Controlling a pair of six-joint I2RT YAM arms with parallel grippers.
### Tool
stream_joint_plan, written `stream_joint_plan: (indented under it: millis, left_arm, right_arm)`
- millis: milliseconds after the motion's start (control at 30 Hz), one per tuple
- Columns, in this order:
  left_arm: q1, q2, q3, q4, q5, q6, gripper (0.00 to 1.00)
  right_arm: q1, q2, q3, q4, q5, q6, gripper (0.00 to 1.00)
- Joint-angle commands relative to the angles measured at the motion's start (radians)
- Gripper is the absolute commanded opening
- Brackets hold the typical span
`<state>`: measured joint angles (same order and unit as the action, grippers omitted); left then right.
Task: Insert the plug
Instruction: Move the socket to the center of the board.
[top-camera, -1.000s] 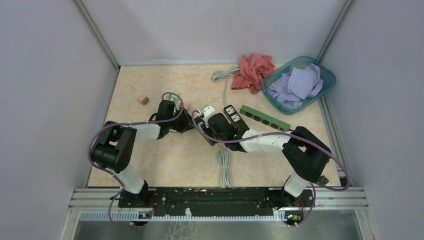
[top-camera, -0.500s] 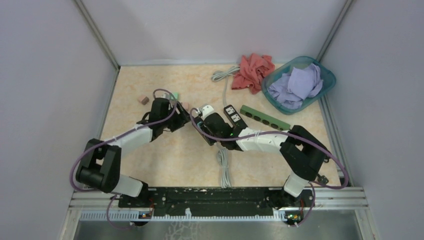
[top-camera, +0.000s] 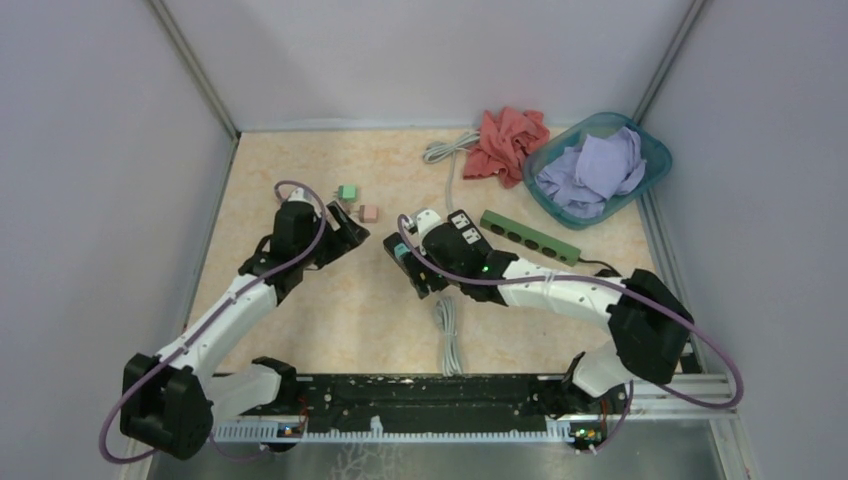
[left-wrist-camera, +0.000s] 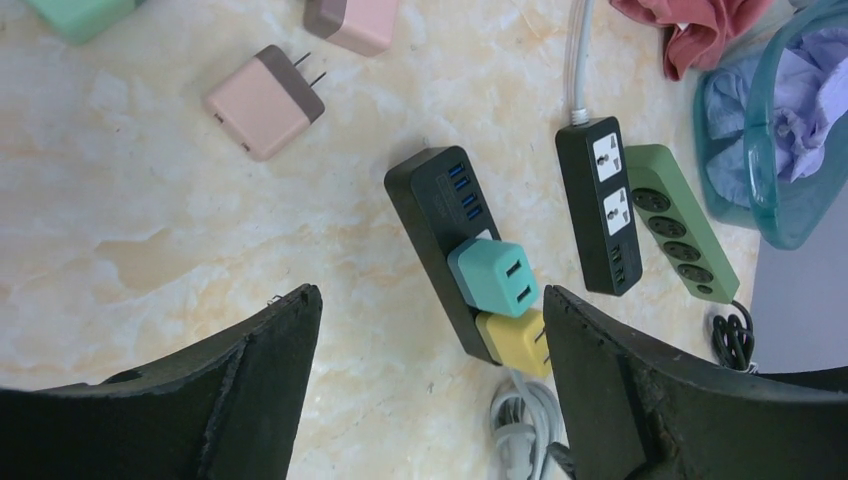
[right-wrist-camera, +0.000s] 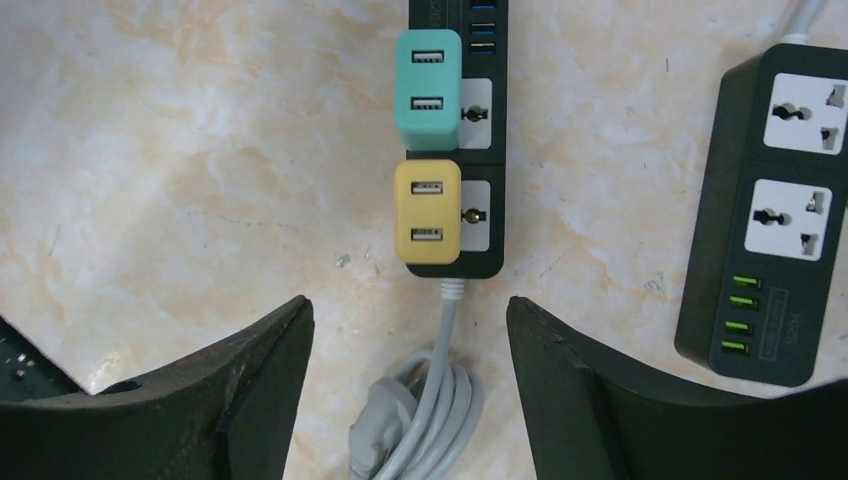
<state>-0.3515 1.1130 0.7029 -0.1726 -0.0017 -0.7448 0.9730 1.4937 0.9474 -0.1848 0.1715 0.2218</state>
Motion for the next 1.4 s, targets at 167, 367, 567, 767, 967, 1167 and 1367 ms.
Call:
stream_joint_plan:
  millis: [167,367,567,767,967,1167,1367]
  left_arm:
    - [0.005,-0.167,0.101,-0.233,-0.04,0.097,0.94]
    - [0.005,-0.219,0.25,-0.382,-0.099,0.211,1.0]
    - [0.006,-0.249,0.335,-0.387,-0.213,0.357,1.0]
    - [0.015,-0.286,0.227,-0.298,-0.295,0.395,1.0]
    - [0.048,-0.296,0.204,-0.309,-0.305,0.412,1.0]
    - [0.103,-0.32,0.194,-0.304,-0.268,0.412,1.0]
    - [0.145,-0.339,0.181,-0.298,-0.229,0.406,1.0]
  right_arm:
    - [0.006,-0.12,-0.126,-0.047,-0.017,0.062,0.71]
    - [0.006,-0.118,-0.171,-0.058,-0.065,0.124,0.72]
    - [0.007,-0.085,-0.207,-0.014,-0.131,0.17,0.73]
    - [0.006,0.005,-0.197,0.021,-0.126,0.202,0.61]
    - [0.006,0.034,-0.19,0.074,-0.024,0.251,0.37]
    - [-0.014,0.075,-0.156,0.13,0.129,0.31,0.05]
    - [-0.068,0.074,-0.171,0.189,0.235,0.399,0.0]
